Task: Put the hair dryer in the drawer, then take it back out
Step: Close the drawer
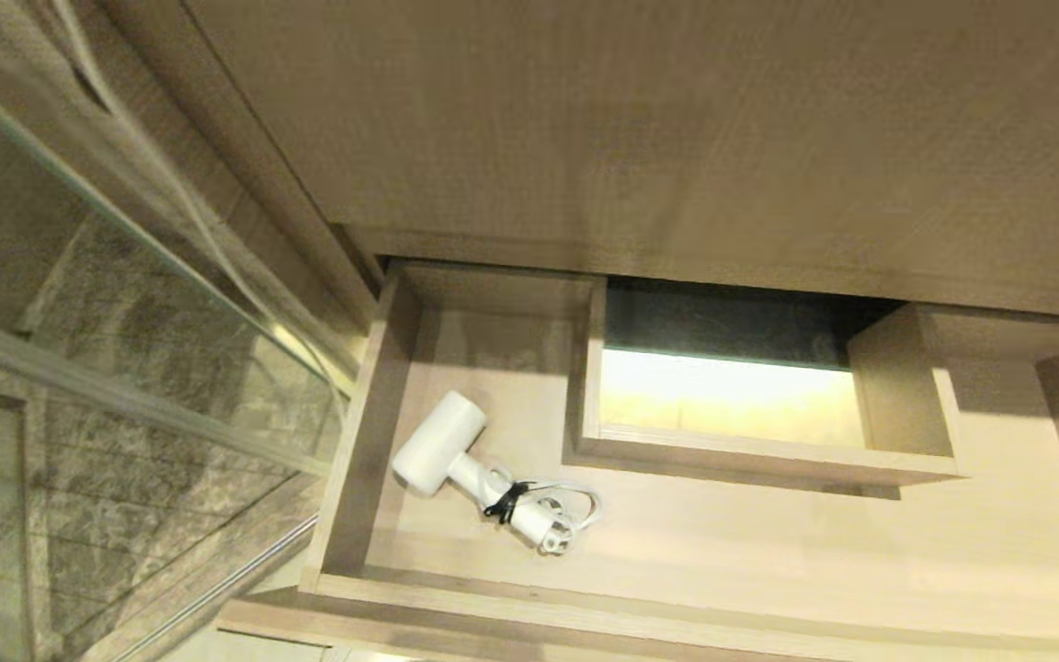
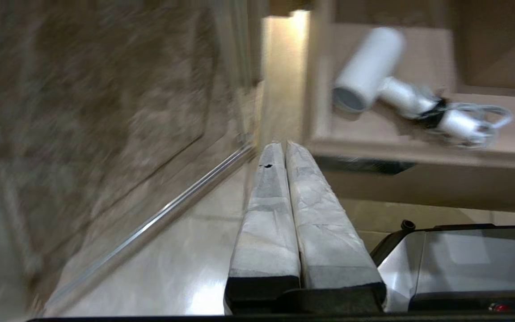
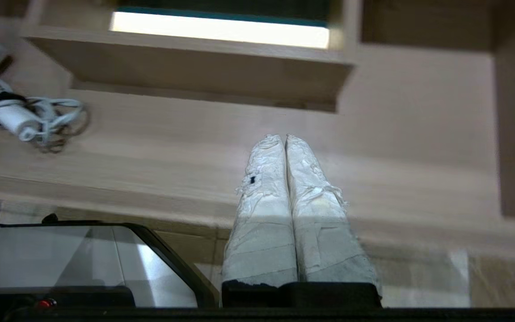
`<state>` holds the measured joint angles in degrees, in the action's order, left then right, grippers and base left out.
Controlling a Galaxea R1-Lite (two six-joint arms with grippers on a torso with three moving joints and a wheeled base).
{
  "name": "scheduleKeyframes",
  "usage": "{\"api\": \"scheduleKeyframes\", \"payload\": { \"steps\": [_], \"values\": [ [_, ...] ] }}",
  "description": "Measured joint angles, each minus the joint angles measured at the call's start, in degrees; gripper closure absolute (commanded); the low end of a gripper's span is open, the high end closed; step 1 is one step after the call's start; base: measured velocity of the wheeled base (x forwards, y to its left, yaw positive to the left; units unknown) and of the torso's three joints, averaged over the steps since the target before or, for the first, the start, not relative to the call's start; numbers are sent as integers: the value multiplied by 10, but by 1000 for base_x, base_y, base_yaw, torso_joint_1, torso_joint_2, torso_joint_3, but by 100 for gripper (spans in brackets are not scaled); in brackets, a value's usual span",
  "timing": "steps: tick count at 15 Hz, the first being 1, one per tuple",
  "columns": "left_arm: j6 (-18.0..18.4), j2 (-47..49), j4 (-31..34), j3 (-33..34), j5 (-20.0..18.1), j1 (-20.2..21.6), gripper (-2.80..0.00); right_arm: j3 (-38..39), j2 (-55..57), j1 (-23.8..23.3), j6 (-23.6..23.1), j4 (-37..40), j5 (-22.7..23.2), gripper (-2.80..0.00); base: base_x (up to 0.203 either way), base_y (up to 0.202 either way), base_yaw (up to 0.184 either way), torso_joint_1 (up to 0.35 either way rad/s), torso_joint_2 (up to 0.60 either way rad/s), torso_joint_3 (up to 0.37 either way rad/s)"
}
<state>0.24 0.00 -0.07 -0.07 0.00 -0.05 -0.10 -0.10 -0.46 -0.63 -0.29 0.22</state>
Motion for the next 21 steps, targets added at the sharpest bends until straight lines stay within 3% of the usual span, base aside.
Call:
{"api": "scheduleKeyframes", "payload": {
  "steps": [17, 19, 21],
  "values": [
    [-1, 0, 0, 0, 0, 0, 0, 0, 0, 0, 0, -7, -5, 0, 0, 1, -12, 0, 1, 1],
    [-2, 0, -1, 0, 0, 0, 0, -32, 6, 0, -1, 8, -5, 0, 0, 0, 0, 0, 0, 0],
    [-2, 0, -1, 0, 0, -1, 0, -116, 30, 0, 1, 61, -5, 0, 0, 0, 0, 0, 0, 0]
  ]
}}
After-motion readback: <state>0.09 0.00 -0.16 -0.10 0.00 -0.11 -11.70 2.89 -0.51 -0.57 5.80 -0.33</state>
